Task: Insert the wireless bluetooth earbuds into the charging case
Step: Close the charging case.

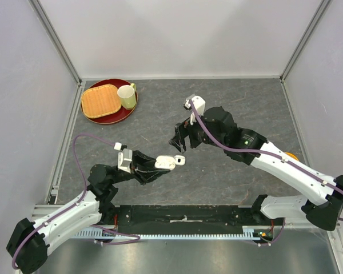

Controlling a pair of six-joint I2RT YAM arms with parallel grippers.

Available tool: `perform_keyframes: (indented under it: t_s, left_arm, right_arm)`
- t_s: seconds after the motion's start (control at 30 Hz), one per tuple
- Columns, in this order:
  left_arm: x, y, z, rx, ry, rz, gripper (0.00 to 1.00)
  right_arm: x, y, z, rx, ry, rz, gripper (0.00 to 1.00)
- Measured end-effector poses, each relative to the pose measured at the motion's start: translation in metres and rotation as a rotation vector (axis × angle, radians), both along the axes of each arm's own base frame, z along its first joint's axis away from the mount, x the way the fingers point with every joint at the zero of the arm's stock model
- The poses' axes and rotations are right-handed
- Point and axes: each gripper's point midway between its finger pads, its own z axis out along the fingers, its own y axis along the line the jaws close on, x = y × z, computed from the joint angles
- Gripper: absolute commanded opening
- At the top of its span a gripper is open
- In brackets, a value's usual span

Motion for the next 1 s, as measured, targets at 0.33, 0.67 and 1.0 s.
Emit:
perform_keyframes:
  t_s: [0.33,0.67,1.0]
  left_arm:
    - [-0.002,0.002,0.001,-0.001,0.0,0.001,0.02]
    - [0.009,0.004,0.0,-0.009,0.03,0.061,0.02]
    - [0.015,0.006,-0.007,-0.001,0.062,0.095,0.02]
  right_arm:
    - [-0.005,0.018,-0.007,0.075,0.075,0.025,0.89]
    - [-0.035,0.04,-0.017,0.102,0.171,0.226,0.8]
    - [-0.041,0.041,-0.025,0.101,0.192,0.269,0.85]
